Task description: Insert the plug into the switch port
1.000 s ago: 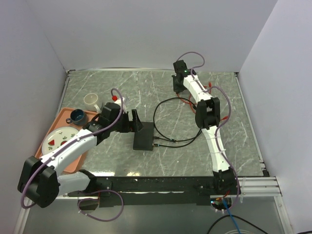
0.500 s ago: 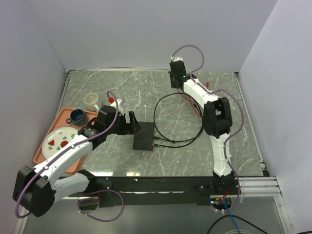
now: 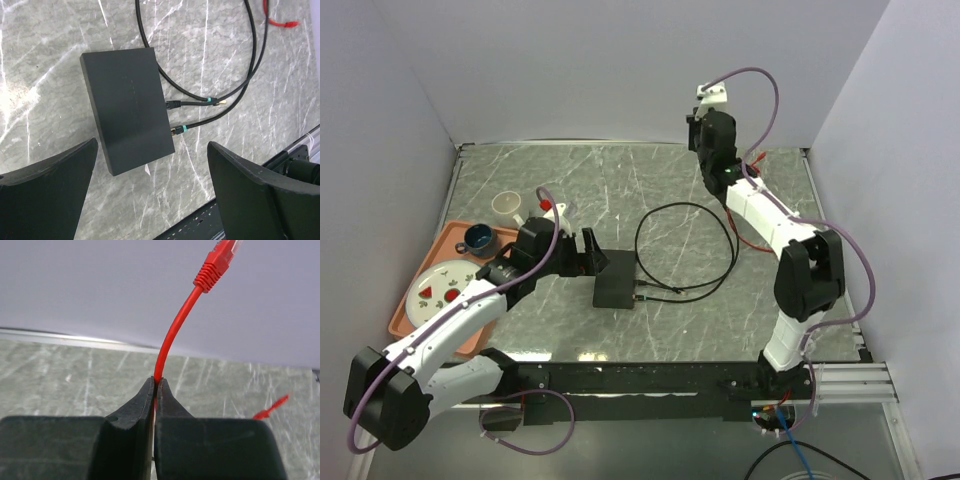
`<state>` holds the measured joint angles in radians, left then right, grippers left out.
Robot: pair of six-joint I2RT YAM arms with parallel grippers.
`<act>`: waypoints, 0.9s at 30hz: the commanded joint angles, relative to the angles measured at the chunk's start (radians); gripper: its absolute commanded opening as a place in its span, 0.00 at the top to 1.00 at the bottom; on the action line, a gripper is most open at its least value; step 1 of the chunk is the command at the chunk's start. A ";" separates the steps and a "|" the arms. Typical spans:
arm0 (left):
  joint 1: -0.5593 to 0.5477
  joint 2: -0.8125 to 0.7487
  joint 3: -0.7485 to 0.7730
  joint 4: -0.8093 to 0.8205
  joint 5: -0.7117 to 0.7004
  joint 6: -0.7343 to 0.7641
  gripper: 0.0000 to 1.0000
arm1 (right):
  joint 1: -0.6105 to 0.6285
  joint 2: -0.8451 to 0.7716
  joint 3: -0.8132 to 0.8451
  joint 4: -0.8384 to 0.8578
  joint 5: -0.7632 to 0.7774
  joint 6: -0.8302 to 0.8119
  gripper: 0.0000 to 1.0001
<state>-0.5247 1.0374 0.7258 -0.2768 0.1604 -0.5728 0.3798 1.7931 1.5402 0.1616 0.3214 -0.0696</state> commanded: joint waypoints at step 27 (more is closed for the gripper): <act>0.008 -0.045 0.167 0.229 0.165 -0.136 0.01 | 0.369 -0.560 -0.610 -0.177 -0.571 0.040 1.00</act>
<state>-0.5220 0.9688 0.8581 -0.1501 0.2733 -0.6529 0.7036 1.3201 0.9668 -0.0765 -0.3187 -0.0624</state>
